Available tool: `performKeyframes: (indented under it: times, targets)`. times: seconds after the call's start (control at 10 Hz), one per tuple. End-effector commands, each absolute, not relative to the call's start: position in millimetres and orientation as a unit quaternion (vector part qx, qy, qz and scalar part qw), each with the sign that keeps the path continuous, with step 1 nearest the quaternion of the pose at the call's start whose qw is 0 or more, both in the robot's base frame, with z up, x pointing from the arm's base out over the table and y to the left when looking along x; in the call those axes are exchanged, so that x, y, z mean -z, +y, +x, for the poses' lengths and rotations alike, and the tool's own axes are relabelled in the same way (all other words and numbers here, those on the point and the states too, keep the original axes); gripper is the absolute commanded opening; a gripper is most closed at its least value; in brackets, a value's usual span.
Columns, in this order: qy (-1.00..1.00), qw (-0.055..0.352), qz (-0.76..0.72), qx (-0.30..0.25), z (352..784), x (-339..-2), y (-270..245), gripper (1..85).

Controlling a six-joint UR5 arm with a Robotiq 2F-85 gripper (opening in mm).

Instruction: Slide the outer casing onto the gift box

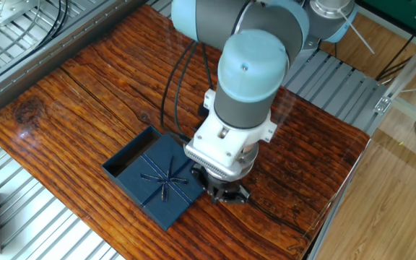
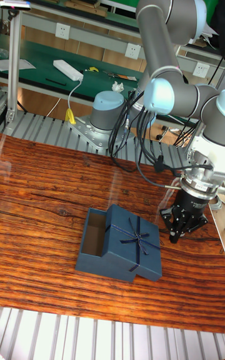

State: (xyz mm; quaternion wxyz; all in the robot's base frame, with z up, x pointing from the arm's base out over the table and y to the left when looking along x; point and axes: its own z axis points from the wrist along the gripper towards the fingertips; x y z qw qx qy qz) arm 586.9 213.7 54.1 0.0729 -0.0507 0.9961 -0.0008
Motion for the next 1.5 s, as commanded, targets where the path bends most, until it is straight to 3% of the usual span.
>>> performKeyframes:
  times: [0.0, 1.4]
  targets:
    - [0.996, 0.077, -0.048, 0.005, 592, -45, 209, 1.0]
    - [0.994, 0.086, -0.045, 0.046, 593, -36, 188, 1.0]
